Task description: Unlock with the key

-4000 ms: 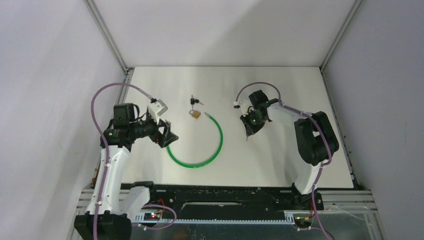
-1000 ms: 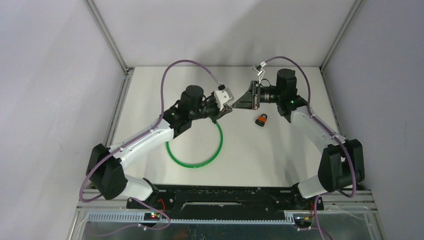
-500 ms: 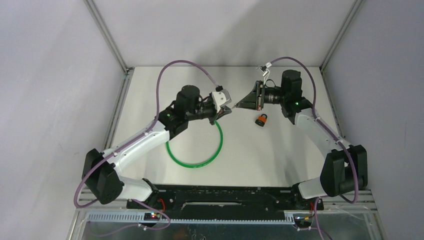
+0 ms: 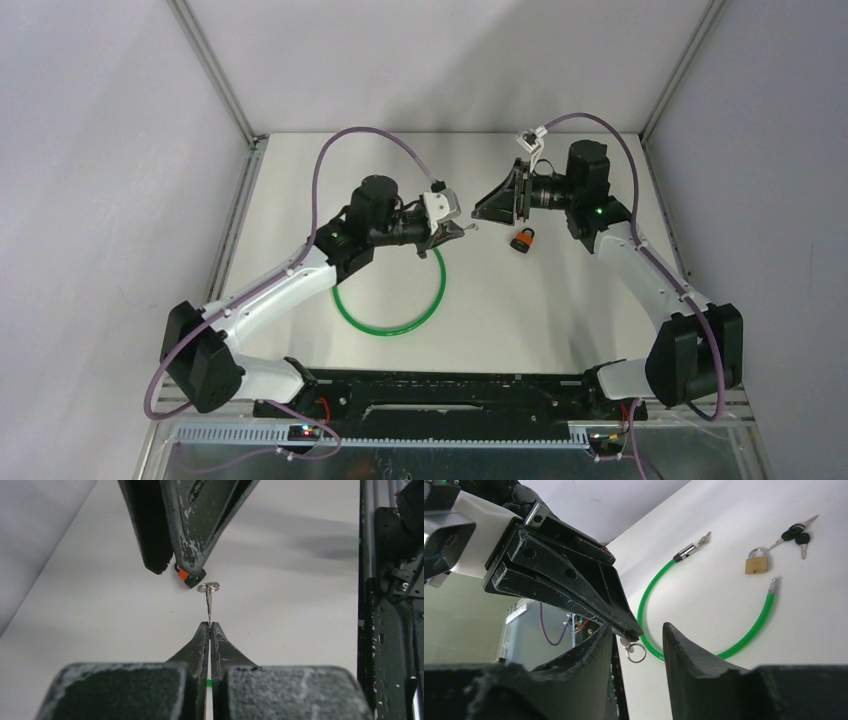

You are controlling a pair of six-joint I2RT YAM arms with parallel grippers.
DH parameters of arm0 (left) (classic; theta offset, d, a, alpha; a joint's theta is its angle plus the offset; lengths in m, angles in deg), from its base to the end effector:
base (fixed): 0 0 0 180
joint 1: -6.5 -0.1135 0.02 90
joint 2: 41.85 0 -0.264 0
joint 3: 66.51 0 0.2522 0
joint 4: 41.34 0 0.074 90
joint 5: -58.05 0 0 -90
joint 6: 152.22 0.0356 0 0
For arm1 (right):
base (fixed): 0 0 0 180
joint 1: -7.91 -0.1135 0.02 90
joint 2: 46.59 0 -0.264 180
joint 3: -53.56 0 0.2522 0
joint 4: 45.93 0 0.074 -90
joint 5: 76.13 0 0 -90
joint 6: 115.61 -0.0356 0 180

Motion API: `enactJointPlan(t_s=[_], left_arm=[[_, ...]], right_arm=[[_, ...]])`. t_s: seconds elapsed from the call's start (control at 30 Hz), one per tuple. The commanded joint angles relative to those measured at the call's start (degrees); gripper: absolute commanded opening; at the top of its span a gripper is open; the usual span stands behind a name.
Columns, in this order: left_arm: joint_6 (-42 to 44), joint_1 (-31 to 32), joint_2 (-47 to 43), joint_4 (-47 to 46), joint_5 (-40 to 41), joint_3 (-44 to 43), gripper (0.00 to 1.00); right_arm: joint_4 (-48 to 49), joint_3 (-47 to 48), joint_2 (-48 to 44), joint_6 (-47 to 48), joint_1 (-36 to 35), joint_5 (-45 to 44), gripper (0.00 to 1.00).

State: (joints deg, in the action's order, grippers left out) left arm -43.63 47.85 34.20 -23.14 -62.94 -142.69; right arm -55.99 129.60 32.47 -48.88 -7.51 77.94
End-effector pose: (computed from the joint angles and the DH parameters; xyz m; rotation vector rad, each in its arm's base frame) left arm 0.2190 -0.2172 0.3379 1.2643 1.4369 -0.7786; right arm 0.2894 0.1130 0.3391 -0.7314 1.7655 1.4606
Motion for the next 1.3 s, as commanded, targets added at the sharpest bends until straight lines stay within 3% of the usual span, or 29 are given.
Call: enactJointPlan(t_s=[0.0,0.23,0.53,1.0,1.27], left_arm=[[2.88,0.35,-3.27,0.96,-4.65,2.07,0.0],[4.81,0.37,-4.74,5.21,-11.42,2.03,0.0],[5.15,0.36,-5.27,6.71,-13.65,1.94,0.0],[5.23,0.37,-5.83,6.7,-14.12,2.35,0.0],[5.61,0.41,-5.23,6.83,-14.03,2.47,0.0]], right_arm=[[-2.21,-0.01,-3.97,6.4,-0.02,-1.05,0.46],[-12.05,0.03,-8.02,22.11,-1.73,1.43,0.42],[-22.61,0.0,-11.6,35.85,-7.65,-1.97,0.49],[-23.89,0.08,-11.08,37.93,-10.51,-5.66,0.4],[-22.63,0.62,-10.85,36.36,-10.6,-4.99,0.43]])
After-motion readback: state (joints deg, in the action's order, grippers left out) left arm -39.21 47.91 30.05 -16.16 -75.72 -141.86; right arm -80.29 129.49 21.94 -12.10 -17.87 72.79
